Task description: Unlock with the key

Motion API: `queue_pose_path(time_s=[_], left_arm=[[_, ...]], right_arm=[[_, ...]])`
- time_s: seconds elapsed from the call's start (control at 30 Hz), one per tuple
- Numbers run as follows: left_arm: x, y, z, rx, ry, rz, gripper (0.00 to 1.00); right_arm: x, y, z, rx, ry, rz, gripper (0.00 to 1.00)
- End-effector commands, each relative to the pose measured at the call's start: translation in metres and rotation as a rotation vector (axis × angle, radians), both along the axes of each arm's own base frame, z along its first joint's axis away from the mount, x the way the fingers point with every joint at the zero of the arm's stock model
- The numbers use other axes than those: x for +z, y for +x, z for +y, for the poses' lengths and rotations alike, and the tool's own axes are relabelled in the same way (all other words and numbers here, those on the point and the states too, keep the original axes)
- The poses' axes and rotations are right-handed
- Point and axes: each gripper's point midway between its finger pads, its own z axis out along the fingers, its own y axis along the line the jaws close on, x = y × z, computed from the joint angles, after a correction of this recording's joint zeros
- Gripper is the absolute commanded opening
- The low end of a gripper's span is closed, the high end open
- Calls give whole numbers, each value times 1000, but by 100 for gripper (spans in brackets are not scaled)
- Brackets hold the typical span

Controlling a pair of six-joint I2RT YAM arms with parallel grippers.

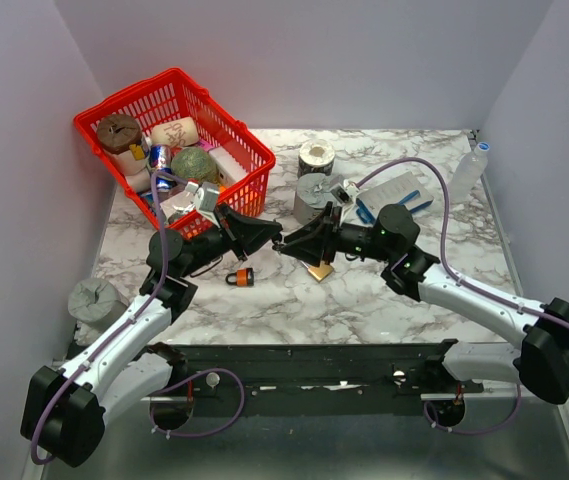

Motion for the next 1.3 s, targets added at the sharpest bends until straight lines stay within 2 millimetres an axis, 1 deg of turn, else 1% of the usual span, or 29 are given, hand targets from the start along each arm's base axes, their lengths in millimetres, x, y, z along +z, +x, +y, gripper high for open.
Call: queue_pose_path(time_s=[0.0,0.13,0.33,0.37,0.4,0.47,0.57,0.73,0.87,0.97,1.03,1.13,1.17,1.2,1.27], left_arm=[[9,-7,0,-28,-16,-65,0],[9,-8,0,-32,-19,-65,0],[10,-9,-1,-37,-24,-63,0],[9,-9,-1,-40,-23,-64,0],[9,-9,-1,-40,-23,-64,0],[9,-8,-1,-38,-22,-64,0],[8,-9,-1,-42,-22,-61,0],[9,-10,-2,-48,-27,-63,0],[8,-10,-2,-48,-26,-59,0],[8,-9,-2,-47,-25,-62,0],[7,-10,-2,-49,-24,-59,0],[8,-9,-2,-50,-25,-56,0],[7,-9,-3,-49,-23,-55,0],[7,-9,-3,-50,-24,-54,0],[7,-8,-2,-47,-25,-53,0]], right_arm=[[16,11,1,-37,36,-51,45],[15,20,0,-80,34,-51,45],[20,21,3,-72,38,-65,45],[18,22,5,-69,33,-61,42],[20,22,6,-64,39,-63,40],[19,20,8,-45,39,-61,38],[21,17,9,-26,51,-66,35],[19,13,11,-1,47,-56,31],[19,11,13,26,52,-53,24],[16,9,16,52,46,-44,21],[18,7,17,66,48,-47,19],[17,6,18,79,46,-45,11],[16,6,18,80,45,-47,5],[17,6,18,82,46,-46,1],[16,5,18,82,47,-45,1]])
